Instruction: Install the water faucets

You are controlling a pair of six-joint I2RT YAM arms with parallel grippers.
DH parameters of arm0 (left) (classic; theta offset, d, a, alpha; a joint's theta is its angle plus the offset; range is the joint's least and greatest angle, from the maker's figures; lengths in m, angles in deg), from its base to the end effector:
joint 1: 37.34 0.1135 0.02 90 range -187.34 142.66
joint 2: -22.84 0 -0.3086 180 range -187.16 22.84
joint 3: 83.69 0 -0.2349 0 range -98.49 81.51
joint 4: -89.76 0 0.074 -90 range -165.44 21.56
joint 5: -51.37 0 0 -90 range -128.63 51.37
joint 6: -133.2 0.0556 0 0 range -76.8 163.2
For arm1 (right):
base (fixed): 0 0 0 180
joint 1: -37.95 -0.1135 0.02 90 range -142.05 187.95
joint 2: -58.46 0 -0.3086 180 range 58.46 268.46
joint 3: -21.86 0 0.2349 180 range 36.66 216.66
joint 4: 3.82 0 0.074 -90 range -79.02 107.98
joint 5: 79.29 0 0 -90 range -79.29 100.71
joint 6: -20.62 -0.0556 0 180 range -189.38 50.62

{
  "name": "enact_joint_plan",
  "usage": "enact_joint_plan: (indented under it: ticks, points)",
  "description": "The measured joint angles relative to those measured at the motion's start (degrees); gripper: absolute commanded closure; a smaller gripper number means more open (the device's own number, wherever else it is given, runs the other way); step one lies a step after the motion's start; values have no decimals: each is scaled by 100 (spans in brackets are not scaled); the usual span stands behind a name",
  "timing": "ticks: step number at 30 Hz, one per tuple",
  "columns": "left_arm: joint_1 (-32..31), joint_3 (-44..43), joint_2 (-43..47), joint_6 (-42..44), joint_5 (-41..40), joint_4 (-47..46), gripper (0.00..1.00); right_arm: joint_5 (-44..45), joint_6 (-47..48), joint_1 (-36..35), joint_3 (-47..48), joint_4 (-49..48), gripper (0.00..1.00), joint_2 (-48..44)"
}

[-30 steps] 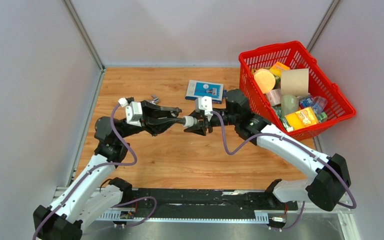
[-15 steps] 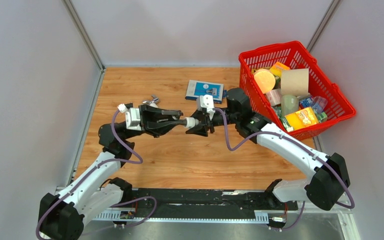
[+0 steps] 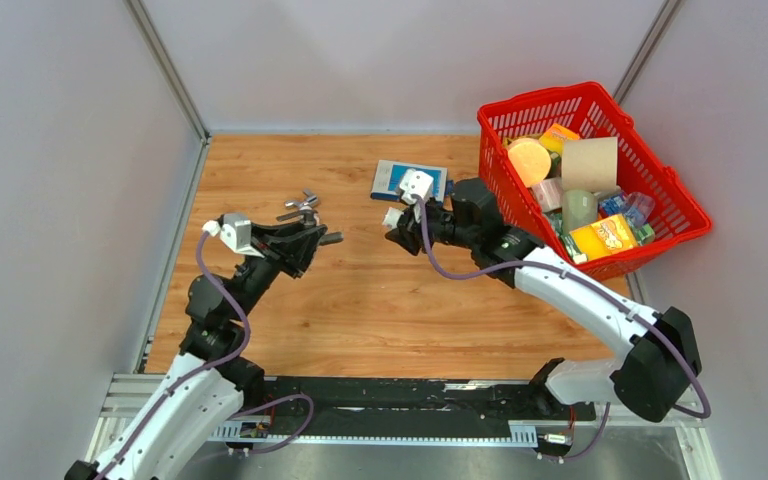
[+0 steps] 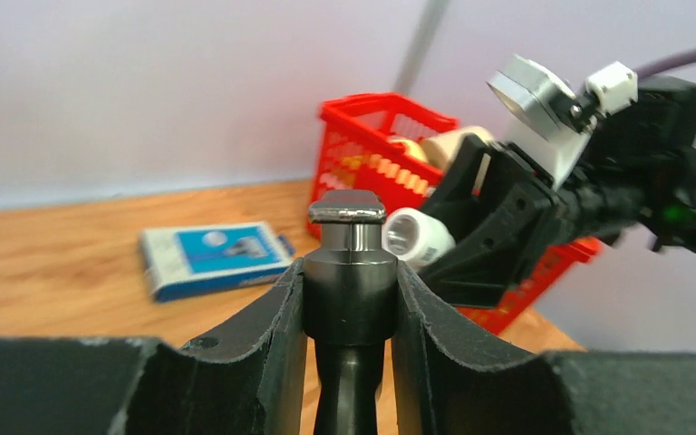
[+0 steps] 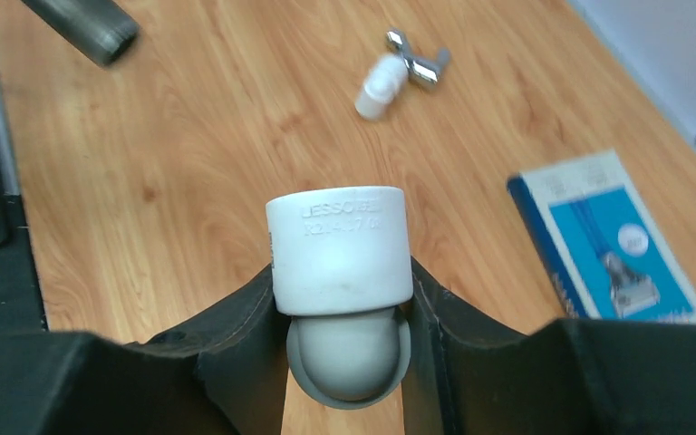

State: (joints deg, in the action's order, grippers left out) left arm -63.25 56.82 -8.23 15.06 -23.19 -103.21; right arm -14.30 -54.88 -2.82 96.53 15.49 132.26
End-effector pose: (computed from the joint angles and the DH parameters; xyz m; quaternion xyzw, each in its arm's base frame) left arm 0.0896 -0.0600 0.3537 0.1001 0.5605 -0.4394 0.6948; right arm 0.2018 0.2051 0.3741 -0.4795 0.6429 0.3008 0.5160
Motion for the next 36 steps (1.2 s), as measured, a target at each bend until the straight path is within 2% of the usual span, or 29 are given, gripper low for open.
enact_joint_plan:
  ticks: [3,7,15,19,23,25,29,34,36]
  points:
    - [2,-2,463,103,-728,951,100,741,-166,-98,107,538,100,240]
    - [0,-2,839,203,-1438,1998,100,1534,-407,-313,595,1556,97,1161]
    - [0,-59,1427,581,-2214,3294,100,2135,-697,-531,1895,3703,94,3390]
    - [0,-358,1491,789,-2374,3696,100,2371,-754,-590,2660,4444,87,4387]
    - [0,-551,1488,892,-2398,3775,100,2535,-789,-660,3235,4872,74,4760]
    - [0,-562,1471,901,-2382,3777,100,2581,-789,-671,3314,4970,64,4802]
    - [0,-562,1300,881,-2302,3753,100,2618,-778,-680,3320,5112,53,4806]
    - [0,-544,997,813,-2173,3604,100,2509,-745,-678,3263,5047,44,4769]
    - [0,-542,863,787,-2124,3552,100,2385,-734,-669,3178,4937,44,4682]
